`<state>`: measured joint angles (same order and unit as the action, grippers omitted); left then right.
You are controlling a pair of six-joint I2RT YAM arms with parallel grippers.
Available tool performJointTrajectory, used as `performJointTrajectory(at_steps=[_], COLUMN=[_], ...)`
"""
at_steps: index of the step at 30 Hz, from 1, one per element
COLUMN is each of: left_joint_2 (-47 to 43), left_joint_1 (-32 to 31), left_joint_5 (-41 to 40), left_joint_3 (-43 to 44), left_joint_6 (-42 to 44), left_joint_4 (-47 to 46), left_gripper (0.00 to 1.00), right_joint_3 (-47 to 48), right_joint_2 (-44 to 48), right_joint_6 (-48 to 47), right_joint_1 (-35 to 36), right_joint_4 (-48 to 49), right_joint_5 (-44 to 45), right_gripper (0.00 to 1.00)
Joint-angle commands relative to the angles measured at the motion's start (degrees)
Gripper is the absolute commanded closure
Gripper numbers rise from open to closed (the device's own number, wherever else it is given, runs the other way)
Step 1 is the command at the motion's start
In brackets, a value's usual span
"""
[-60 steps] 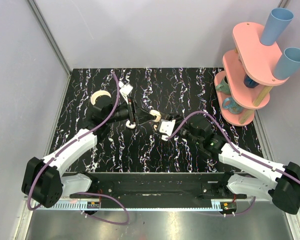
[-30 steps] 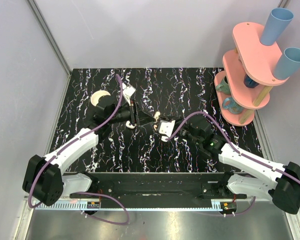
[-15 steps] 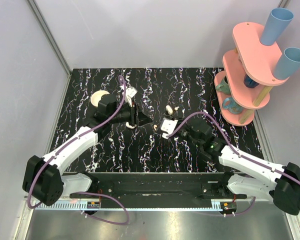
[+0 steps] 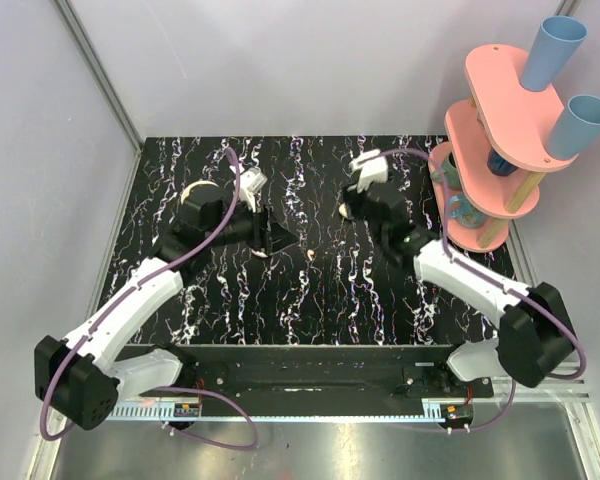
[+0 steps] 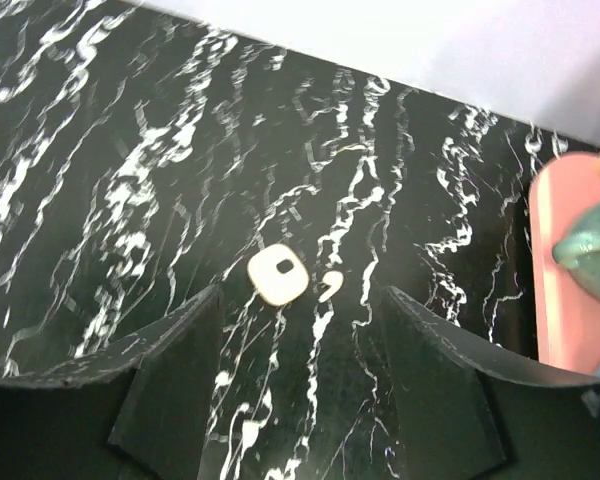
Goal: Insert the wireless bluetooth earbuds into the charging case
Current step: Pick up the charging case from the center of the board.
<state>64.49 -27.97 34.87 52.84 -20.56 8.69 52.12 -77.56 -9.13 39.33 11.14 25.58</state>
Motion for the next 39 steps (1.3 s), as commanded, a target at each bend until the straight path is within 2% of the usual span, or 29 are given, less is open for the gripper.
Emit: performJointTrajectory(at_steps=[1, 4, 7, 14, 18, 22, 25, 39], left_joint_2=[-4.62, -6.91, -7.89, -8.85, -9.29, -9.82, -9.82, -9.38], left_joint_1=[0.19, 0.28, 0.28, 0.19, 0.19, 0.19, 0.1, -0.07], left_joint_5=[-5.16, -8.67, -12.1, -14.92, -15.89, -16.5, -16.59, -15.98], left_joint_3=[3.94, 4.2, 4.55, 5.78, 5.26, 4.56, 4.29, 3.85], left_joint_6=[4.46, 6.57, 8.51, 10.98, 10.98, 11.15, 10.98, 10.36], left_joint_4=[5.28, 7.66, 10.11, 13.46, 13.46, 13.46, 13.2, 11.97], left_gripper=[0.38, 0.34, 0.32, 0.27, 0.26, 0.26, 0.25, 0.24], right_joint_3=[8.6, 13.51, 17.73, 27.06, 32.16, 33.92, 35.68, 38.76], right_joint_2=[-4.25, -9.16, -14.79, -26.31, -33.43, -36.34, -38.36, -43.73], right_joint_6=[15.36, 18.96, 23.78, 29.51, 24.7, 17.15, 17.21, 13.79], right_joint_1=[-9.52, -12.6, -14.89, -15.16, -15.25, -15.25, -15.25, -15.25], right_joint_4=[-8.76, -13.49, -16.84, -23.17, -25.81, -26.34, -27.74, -28.89], right_joint_5=[-5.79, -6.94, -13.0, -13.89, -18.46, -19.15, -16.8, -20.66], right_gripper=[0.29, 0.27, 0.27, 0.24, 0.23, 0.21, 0.22, 0.26])
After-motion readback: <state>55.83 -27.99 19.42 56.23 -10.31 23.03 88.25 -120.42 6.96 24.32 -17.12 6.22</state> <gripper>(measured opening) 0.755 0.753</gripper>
